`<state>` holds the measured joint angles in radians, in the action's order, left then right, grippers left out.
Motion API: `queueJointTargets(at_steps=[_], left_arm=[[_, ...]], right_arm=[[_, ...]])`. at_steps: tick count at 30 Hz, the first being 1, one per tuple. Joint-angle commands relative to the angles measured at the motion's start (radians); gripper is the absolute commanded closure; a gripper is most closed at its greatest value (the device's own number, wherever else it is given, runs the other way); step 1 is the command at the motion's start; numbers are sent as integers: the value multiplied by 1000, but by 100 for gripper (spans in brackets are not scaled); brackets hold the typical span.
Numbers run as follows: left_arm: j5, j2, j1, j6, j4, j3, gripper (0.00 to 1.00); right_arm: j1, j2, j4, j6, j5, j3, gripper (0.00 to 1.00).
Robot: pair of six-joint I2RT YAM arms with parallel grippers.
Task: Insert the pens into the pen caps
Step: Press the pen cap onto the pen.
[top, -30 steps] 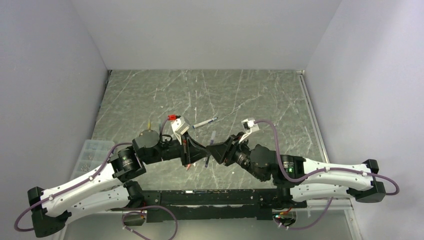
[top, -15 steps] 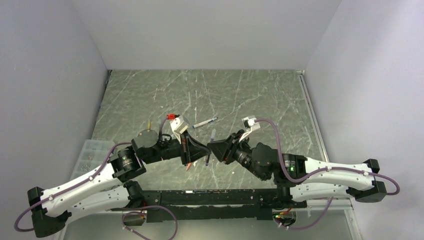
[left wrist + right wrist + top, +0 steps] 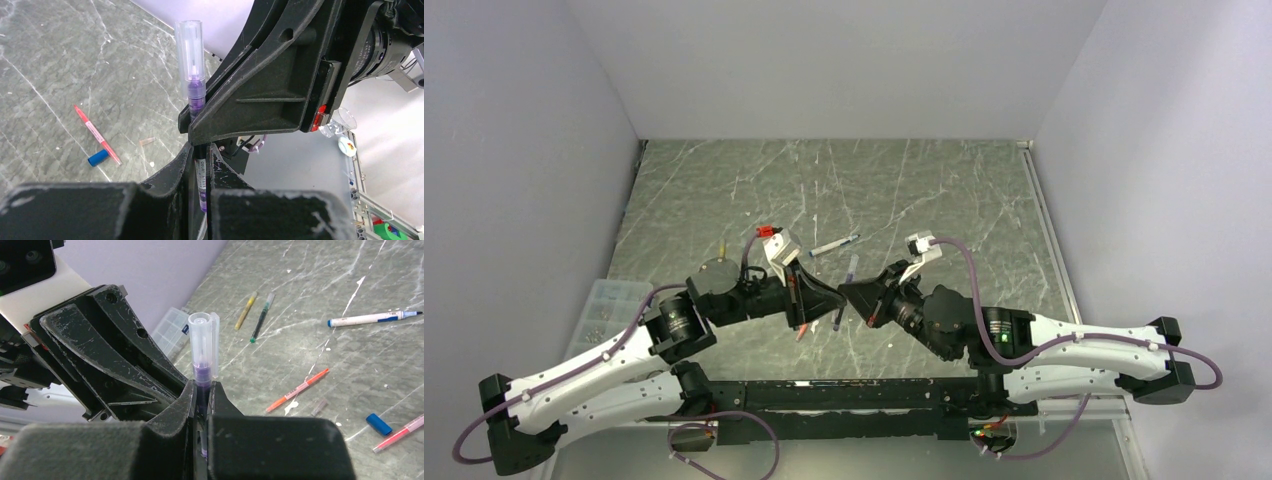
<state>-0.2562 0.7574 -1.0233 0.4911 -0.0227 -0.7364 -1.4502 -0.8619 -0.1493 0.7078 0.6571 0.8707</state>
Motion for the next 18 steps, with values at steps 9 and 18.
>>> queueJointTargets(at_steps=[9,18], left_arm=[[-51,34,2,13,0,-51,58],[-78,43,2,32,5,-26,55]], right_arm=[[-6,21,62,-33,26,37,100],[-5,19,70,-42,22,41,100]])
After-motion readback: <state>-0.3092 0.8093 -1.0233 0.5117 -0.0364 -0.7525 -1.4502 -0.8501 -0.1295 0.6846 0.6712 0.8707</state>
